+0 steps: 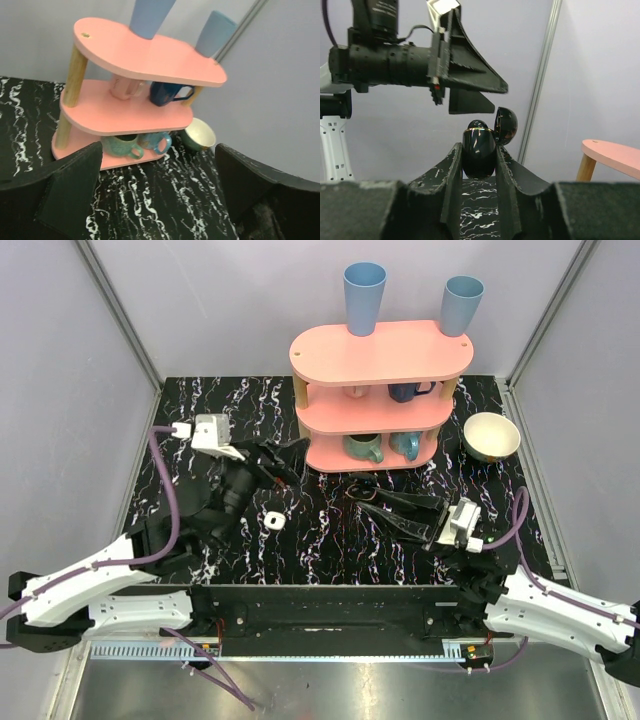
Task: Insert the wireless bluetooth earbuds into the charging case
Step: Close the charging case with the earbuds inside.
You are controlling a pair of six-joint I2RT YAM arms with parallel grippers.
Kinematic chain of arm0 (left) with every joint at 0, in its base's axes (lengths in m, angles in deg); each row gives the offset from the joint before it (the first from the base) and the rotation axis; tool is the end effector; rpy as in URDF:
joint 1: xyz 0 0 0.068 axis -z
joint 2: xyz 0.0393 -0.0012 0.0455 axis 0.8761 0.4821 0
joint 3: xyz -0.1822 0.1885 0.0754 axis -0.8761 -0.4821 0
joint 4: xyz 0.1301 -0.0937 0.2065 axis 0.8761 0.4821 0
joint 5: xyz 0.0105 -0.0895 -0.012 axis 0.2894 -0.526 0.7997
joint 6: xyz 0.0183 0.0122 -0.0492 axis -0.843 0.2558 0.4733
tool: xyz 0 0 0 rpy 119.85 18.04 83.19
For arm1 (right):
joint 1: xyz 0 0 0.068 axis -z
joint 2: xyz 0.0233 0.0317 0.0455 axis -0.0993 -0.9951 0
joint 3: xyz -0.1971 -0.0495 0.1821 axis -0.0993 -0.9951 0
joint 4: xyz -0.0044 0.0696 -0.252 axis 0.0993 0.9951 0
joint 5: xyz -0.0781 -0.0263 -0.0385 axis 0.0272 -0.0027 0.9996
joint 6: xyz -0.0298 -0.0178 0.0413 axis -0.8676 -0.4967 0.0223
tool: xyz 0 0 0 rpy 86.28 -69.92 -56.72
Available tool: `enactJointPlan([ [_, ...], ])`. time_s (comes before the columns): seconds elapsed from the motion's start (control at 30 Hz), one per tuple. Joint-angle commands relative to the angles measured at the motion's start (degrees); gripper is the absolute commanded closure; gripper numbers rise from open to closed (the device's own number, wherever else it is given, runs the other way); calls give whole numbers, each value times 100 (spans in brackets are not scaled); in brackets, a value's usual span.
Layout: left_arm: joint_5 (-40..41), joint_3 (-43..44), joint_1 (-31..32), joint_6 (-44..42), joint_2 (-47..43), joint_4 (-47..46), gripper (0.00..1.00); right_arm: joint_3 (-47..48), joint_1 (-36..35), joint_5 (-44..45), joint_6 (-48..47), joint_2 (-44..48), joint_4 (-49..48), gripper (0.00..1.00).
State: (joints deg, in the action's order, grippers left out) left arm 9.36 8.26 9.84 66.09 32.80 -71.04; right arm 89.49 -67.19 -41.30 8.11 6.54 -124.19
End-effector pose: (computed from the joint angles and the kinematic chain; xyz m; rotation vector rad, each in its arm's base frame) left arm 0.0775 -0.1450 0.4580 -0.0689 1.4986 -0.7346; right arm 0.0669 0.1305 0.3563 -0.6270 0.6891 0.8643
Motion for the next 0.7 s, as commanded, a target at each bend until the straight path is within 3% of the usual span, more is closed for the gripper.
enactJointPlan([
  [0.0, -522, 240, -475, 499, 104, 508, 1, -57, -29, -191, 180, 137, -97, 100],
  [0.33, -1305, 671, -1029, 483, 341, 921, 1, -128, -29, -384, 189, 287, -27, 100],
  [0.67, -3158, 1347, -1565, 43, 877, 1132, 1, -57, -29, -613, 206, 427, 193, 100],
])
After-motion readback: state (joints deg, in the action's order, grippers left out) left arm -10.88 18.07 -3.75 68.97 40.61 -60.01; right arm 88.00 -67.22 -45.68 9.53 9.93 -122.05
